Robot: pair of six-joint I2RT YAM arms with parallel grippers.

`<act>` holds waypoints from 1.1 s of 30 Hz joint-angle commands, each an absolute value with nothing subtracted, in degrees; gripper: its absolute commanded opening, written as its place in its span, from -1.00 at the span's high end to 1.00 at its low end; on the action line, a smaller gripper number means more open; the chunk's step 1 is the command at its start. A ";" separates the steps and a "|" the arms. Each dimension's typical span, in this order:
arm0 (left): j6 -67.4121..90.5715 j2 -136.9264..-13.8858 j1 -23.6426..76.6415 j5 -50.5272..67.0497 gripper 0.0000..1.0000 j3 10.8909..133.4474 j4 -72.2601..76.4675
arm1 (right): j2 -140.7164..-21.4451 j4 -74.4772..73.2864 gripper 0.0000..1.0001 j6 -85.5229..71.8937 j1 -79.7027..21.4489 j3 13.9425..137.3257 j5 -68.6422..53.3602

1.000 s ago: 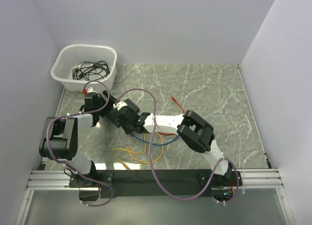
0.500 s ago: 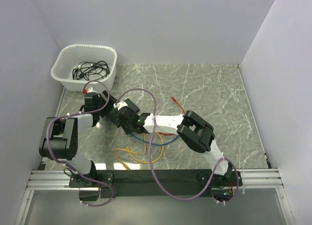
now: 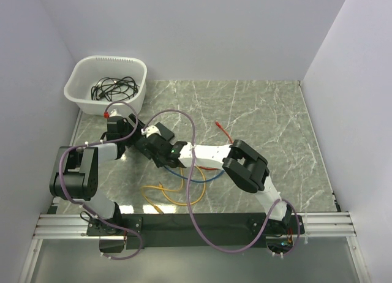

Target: Insert the plug into the switch port

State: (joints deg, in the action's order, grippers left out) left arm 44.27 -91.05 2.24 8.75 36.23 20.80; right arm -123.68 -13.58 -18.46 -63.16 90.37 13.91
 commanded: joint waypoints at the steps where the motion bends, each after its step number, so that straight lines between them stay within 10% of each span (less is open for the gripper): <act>1: 45.35 -92.64 3.25 10.11 -0.72 36.21 19.34 | -124.01 -8.44 1.00 -17.67 -63.98 95.36 17.31; 33: 41.40 -95.98 3.52 17.05 -0.74 39.81 16.61 | -120.15 14.68 1.00 -0.44 -65.04 79.63 19.86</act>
State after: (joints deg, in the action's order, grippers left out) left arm 41.60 -94.70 2.33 11.57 39.22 21.15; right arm -123.24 6.39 -2.39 -65.12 79.31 19.84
